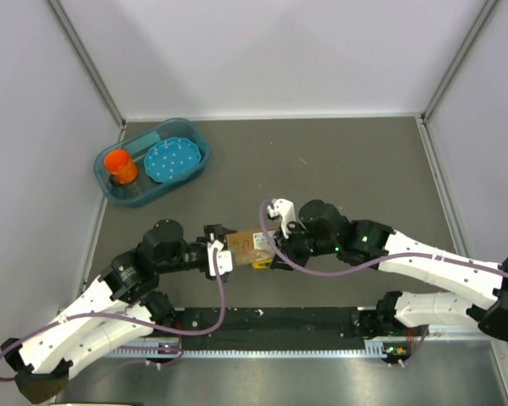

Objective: Unpack the express box
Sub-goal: Cut the express box at the center of the board.

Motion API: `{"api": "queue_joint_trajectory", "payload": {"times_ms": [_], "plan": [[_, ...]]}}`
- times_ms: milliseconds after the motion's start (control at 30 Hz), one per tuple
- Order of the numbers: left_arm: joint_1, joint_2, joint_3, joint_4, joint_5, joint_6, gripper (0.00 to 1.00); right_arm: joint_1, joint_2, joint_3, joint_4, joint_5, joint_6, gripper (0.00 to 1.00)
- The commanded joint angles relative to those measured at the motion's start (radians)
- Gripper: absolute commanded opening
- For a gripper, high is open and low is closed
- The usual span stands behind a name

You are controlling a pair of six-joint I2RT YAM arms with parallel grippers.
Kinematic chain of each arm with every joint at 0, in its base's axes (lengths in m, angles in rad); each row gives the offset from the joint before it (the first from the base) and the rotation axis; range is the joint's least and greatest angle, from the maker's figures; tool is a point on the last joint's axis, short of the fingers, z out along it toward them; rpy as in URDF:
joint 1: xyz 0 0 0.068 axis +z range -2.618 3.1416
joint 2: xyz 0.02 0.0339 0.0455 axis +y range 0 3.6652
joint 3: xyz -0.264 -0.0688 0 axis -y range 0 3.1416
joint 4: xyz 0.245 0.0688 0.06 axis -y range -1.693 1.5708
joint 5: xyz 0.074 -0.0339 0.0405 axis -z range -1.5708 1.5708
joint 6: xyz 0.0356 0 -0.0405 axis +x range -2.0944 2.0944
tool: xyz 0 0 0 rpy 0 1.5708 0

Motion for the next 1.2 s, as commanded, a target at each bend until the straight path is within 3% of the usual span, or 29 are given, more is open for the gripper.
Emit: {"api": "queue_joint_trajectory", "payload": {"times_ms": [0,267,867,1167], "plan": [[-0.002,0.004,0.039,-0.007,0.088,0.026,0.20,0.001,0.027,0.108,-0.007,0.080,-0.013,0.00],[-0.004,0.001,0.031,0.001,0.090,0.007,0.20,-0.002,0.011,0.171,-0.004,0.184,0.028,0.00],[-0.004,-0.026,-0.009,0.013,0.095,-0.040,0.19,-0.002,-0.035,0.209,0.053,0.184,0.079,0.00],[-0.002,-0.018,-0.026,0.008,0.092,-0.020,0.19,-0.008,-0.093,0.338,-0.141,0.042,0.015,0.00]]}}
